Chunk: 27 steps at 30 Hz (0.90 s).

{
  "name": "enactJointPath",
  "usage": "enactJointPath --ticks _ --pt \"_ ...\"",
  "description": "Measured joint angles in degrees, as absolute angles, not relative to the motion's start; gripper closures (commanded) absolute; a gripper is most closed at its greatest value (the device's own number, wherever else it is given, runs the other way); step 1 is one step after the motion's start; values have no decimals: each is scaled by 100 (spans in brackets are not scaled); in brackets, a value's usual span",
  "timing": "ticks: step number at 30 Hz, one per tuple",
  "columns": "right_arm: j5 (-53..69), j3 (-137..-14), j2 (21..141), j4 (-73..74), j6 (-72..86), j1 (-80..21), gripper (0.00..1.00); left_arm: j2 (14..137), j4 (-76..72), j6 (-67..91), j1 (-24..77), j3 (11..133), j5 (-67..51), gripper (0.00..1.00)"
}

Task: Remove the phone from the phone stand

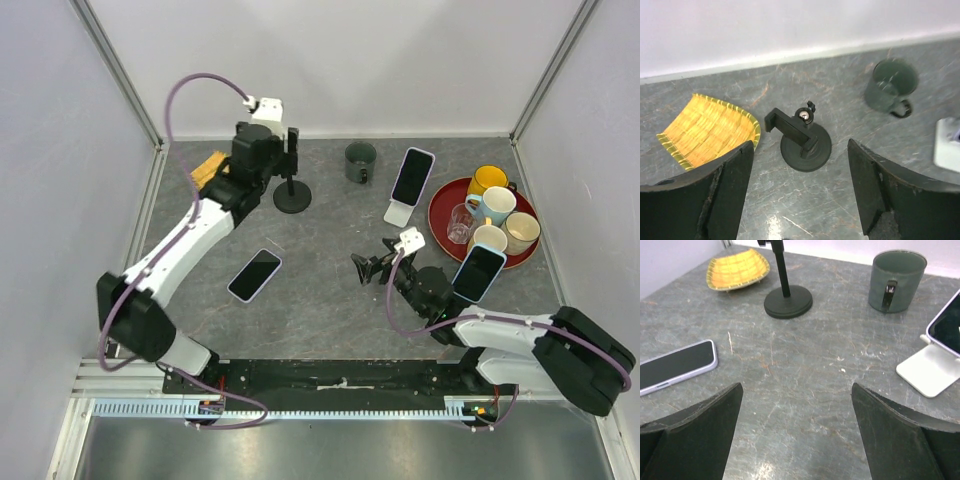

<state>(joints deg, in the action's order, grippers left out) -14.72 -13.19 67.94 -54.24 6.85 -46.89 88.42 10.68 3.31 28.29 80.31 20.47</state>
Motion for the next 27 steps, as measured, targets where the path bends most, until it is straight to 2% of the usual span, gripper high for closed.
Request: enactJointPath --ticks 8,15,21,27 --pt "-1439 -1852 5688 -3848 821 -4689 2 6460 1184 757 2829 7509 1933 12" --pt "-1671 -2681 4788 -1927 888 -4689 2 4576 1188 819 2818 6016 1944 12" --pt "-2093 -3162 4429 -906 910 -4689 2 3706 1345 816 2818 4849 1942 10" --pt "-2818 -3913 4508 318 878 -4689 2 3428 1350 803 2818 4460 1938 10"
